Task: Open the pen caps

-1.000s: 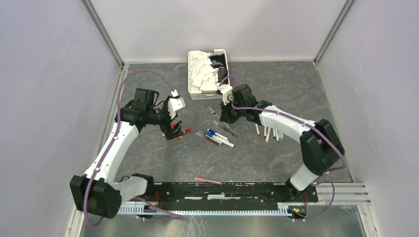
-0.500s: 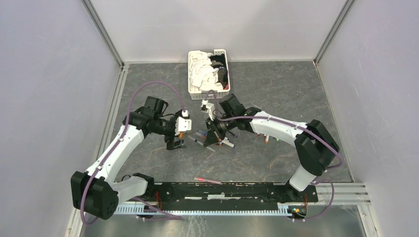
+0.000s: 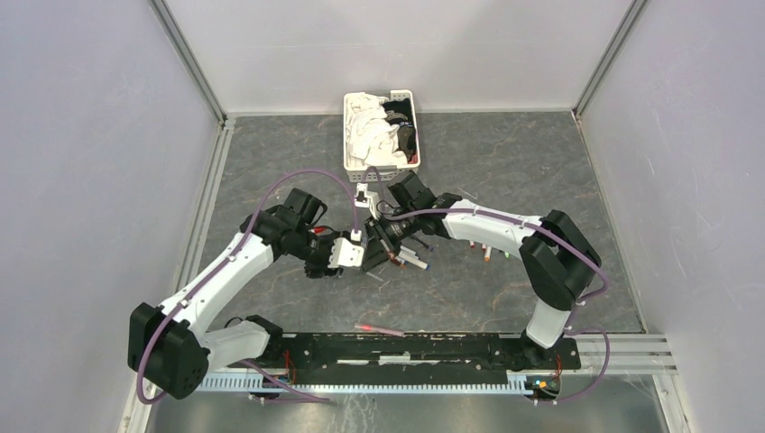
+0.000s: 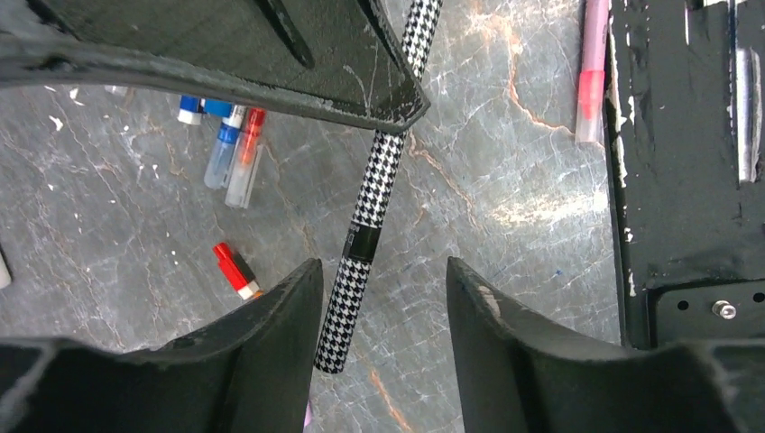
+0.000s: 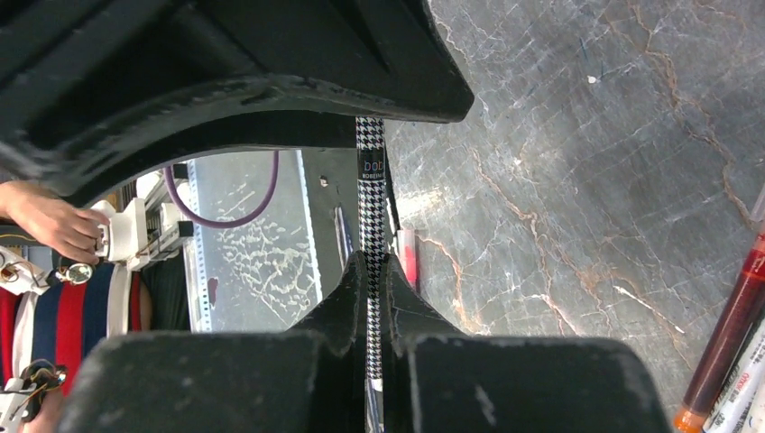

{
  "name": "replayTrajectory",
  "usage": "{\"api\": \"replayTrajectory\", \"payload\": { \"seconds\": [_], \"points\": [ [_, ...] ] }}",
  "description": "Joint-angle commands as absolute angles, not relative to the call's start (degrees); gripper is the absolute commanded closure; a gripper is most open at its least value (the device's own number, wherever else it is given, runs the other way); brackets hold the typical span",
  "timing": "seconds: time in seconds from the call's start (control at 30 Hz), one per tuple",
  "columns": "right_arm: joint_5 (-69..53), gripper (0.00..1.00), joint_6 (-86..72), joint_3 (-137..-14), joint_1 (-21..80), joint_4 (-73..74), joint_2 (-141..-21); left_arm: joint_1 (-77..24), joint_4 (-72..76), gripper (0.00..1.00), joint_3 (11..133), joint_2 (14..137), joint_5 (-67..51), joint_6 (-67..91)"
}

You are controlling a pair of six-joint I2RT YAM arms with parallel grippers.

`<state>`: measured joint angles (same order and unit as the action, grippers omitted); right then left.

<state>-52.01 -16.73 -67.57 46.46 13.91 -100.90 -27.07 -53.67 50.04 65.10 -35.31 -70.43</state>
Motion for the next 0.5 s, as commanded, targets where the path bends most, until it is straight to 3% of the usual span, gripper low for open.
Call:
{"api": "replayTrajectory", "payload": {
  "seconds": [0.0, 0.13, 0.2, 0.27, 0.37, 0.47],
  "points": [
    [-54.4, 1.0, -17.7, -70.1, 46.5, 12.1, -101.5, -27.6, -52.3, 0.46, 49.4, 65.6, -32.7, -72.2],
    [-54.3, 0.99, -17.6, -70.5, 46.6, 12.5, -102.0, -28.1, -51.2, 0.67, 50.1, 65.8, -33.2, -70.8],
    [-54.3, 0.88, -18.2, -70.3, 46.5, 11.9, -102.3, -28.4, -51.1, 0.77, 50.7, 66.0, -34.0, -69.9],
    [-54.5, 0.79, -19.3, -70.0, 47.0, 10.4, -102.6, -28.8, -51.2, 0.94, 51.3, 66.3, -34.6, -68.9],
    [-55.2, 0.68, -20.7, -69.9, 47.9, 8.3, -103.2, -28.9, -51.2, 0.98, 51.9, 66.7, -35.2, -67.6],
    [-55.6, 0.64, -21.6, -70.4, 48.4, 6.9, -104.3, -28.9, -51.2, 0.98, 52.6, 66.8, -35.8, -66.7]
  ]
}}
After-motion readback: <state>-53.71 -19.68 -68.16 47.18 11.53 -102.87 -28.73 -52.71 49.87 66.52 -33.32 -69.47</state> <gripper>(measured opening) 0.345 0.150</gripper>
